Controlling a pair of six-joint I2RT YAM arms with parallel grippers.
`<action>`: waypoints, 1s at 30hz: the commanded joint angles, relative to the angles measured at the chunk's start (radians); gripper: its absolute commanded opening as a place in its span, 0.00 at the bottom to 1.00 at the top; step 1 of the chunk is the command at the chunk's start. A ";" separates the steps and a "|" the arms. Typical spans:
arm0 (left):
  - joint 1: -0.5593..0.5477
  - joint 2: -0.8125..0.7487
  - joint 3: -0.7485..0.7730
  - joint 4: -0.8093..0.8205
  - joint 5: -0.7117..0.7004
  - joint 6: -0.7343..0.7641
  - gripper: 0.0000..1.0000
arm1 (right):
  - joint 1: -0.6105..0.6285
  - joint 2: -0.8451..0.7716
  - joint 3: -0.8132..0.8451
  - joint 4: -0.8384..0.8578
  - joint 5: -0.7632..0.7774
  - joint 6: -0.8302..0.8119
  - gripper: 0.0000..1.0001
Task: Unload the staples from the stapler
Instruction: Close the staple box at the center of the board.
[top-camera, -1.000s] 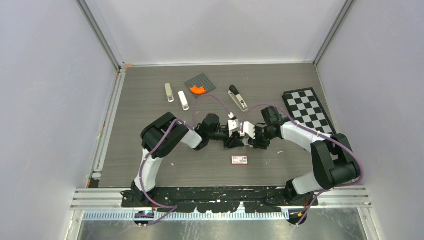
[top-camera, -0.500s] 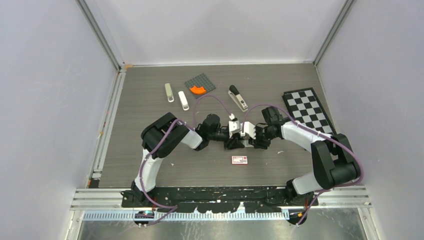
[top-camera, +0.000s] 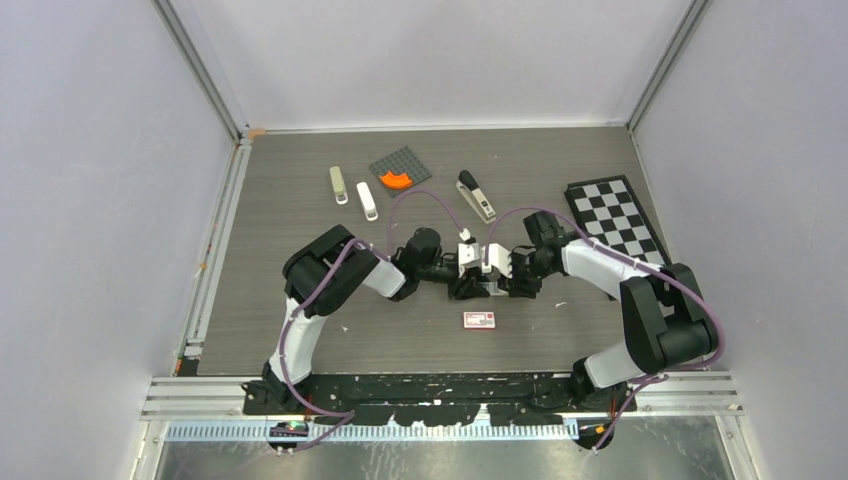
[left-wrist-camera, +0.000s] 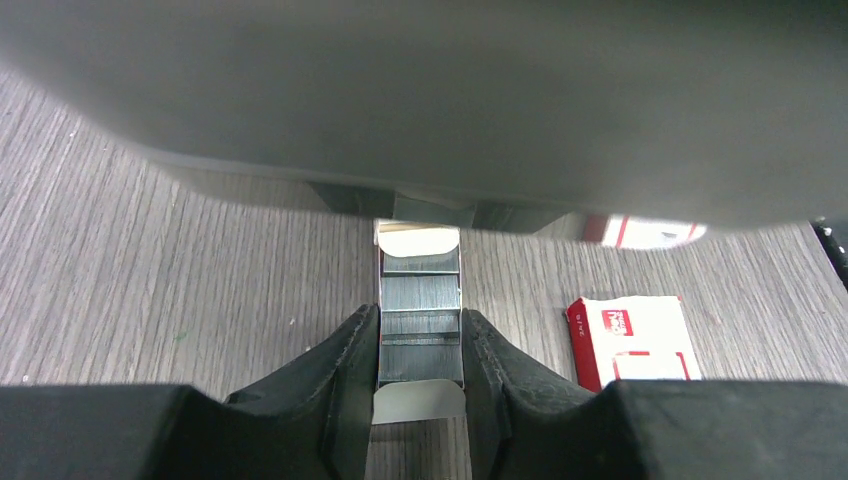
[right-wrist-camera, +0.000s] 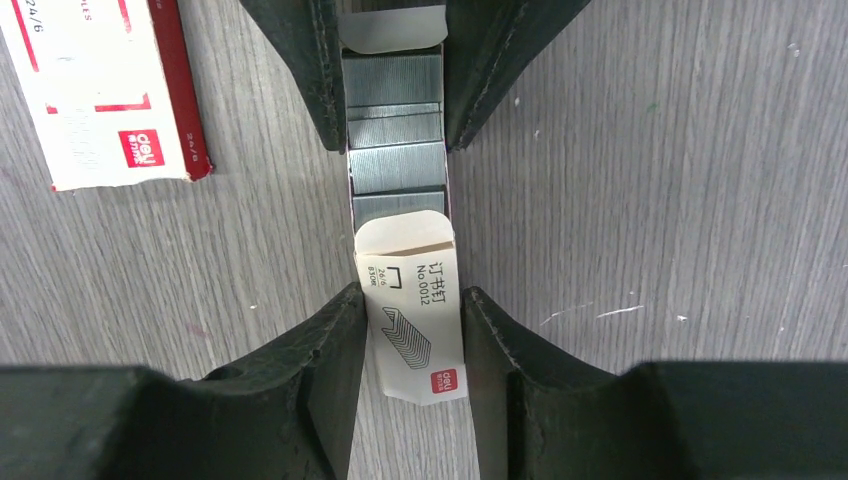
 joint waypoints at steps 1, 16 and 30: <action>-0.055 0.049 -0.023 -0.104 0.064 0.013 0.36 | 0.005 0.028 0.021 -0.014 0.010 -0.040 0.45; -0.053 0.018 -0.063 -0.079 -0.016 0.019 0.35 | -0.021 0.032 0.057 -0.065 -0.005 -0.017 0.57; -0.015 -0.014 -0.122 0.022 -0.041 -0.038 0.35 | -0.110 -0.104 -0.005 -0.073 -0.106 -0.168 0.70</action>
